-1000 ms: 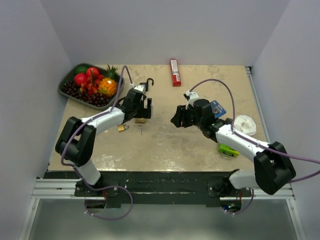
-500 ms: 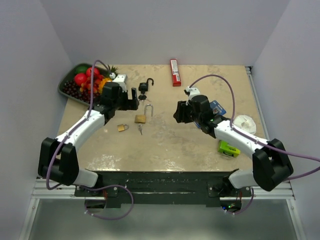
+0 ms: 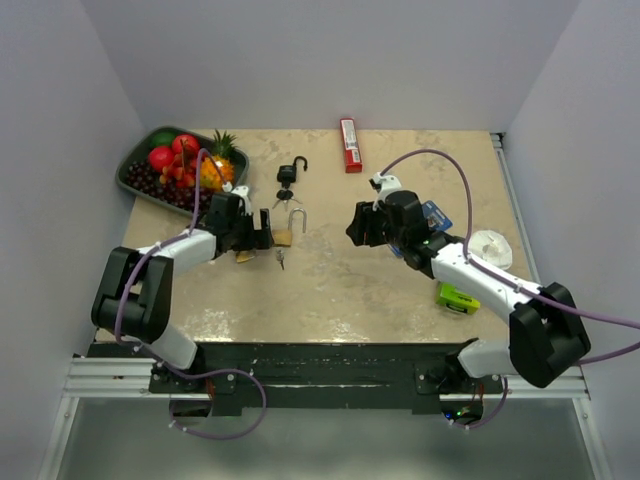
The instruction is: Unlock with the key
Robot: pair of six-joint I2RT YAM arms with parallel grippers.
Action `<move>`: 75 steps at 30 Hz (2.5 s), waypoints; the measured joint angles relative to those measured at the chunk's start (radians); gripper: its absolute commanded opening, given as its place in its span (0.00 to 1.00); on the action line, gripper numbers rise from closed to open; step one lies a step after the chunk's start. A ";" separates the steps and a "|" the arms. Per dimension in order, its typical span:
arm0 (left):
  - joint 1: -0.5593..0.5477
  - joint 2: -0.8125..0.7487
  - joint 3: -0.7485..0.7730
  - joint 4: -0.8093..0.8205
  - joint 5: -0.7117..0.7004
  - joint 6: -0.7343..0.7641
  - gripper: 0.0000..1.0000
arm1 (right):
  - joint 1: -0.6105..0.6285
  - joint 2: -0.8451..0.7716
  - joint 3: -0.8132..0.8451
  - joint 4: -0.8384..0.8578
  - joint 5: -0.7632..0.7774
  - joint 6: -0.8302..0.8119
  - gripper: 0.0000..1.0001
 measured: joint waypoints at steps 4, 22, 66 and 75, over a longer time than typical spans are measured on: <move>0.000 0.019 -0.023 0.023 -0.024 -0.003 0.99 | 0.000 -0.013 -0.006 0.000 0.000 -0.002 0.53; 0.001 -0.117 -0.171 0.079 -0.006 -0.091 0.99 | 0.000 -0.015 -0.027 0.002 -0.003 -0.002 0.53; 0.001 -0.328 0.086 -0.132 0.197 0.109 0.99 | 0.061 0.530 0.357 -0.114 0.298 -0.055 0.37; 0.001 -0.328 0.075 -0.134 0.201 0.115 0.99 | 0.061 0.601 0.389 -0.119 0.357 -0.064 0.34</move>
